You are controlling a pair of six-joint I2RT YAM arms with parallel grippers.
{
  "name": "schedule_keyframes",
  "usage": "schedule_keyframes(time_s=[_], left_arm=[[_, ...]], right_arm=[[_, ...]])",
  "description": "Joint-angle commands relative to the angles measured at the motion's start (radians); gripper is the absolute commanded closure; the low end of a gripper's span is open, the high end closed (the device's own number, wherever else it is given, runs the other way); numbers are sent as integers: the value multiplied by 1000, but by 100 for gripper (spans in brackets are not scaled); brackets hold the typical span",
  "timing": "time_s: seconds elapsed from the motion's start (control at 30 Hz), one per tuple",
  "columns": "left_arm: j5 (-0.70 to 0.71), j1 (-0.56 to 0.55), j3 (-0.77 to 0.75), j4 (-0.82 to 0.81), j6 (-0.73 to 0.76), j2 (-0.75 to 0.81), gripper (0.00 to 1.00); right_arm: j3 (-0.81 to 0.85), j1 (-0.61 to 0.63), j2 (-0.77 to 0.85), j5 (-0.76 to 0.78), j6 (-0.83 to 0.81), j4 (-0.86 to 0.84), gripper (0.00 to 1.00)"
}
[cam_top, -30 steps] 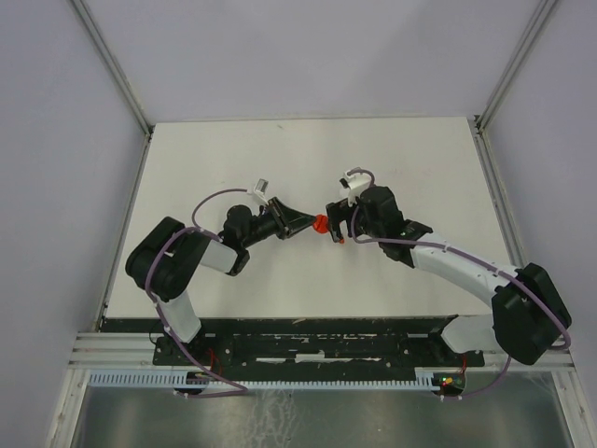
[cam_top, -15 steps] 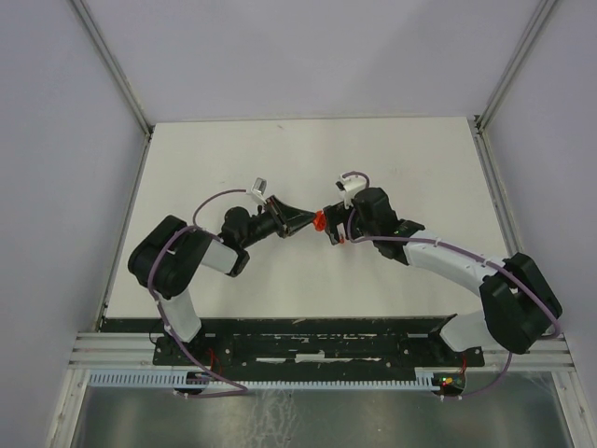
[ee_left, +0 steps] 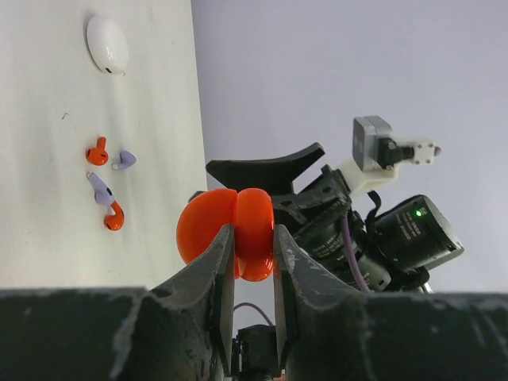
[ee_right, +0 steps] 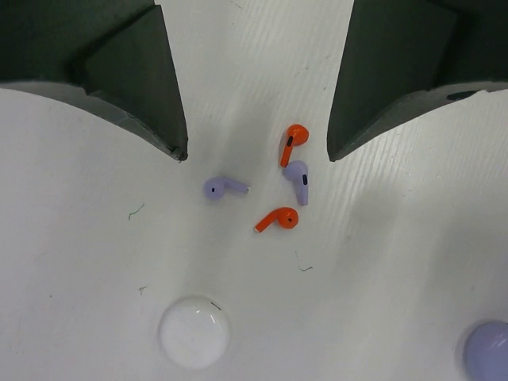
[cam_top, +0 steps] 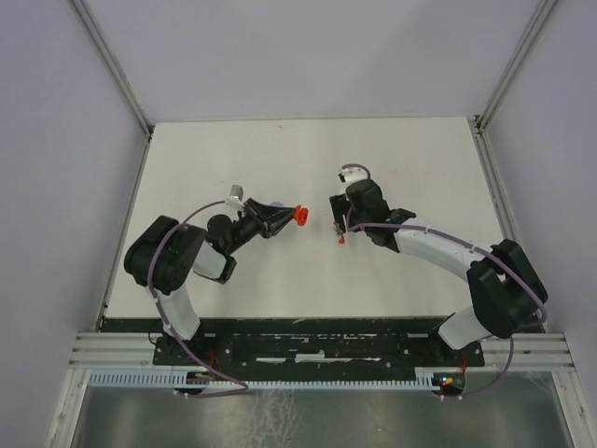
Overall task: Insert the wireless bluetooth earbuds into the charging case
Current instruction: Pick up the earbud from the center of the board.
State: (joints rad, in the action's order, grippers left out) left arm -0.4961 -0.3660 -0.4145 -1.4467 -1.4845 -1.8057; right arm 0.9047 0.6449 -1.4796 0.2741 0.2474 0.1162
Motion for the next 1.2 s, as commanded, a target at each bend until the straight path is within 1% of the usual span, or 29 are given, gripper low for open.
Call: schedule_keyframes(time_s=[0.0,0.17,0.23,0.43,0.6,0.83,1.03,1.17], left_arm=[[6,5,19,-100,-54,54,97],[-1,10,14,-113,-63,43,97],[-4,10,15,-125,-70,35,97],[-11,19,22,-149,-82,21,97],[-17,27,25,-151,-82,26,97],[-24,33,29,-161,-85,20,97],[-25,37,33,-165,-84,12,97],[-30,39,28,-184,-94,-6,97]], right_arm=[[84,-4,-58,8,12,93,25],[148,-5,-107,-45,15,195,41],[165,-4,-126,-53,23,221,44],[210,-5,-208,-82,45,258,46],[230,-5,-236,-86,46,282,46],[225,-8,-235,-27,50,300,46],[215,-17,-240,-38,56,242,46],[247,-20,-282,-28,58,244,47]])
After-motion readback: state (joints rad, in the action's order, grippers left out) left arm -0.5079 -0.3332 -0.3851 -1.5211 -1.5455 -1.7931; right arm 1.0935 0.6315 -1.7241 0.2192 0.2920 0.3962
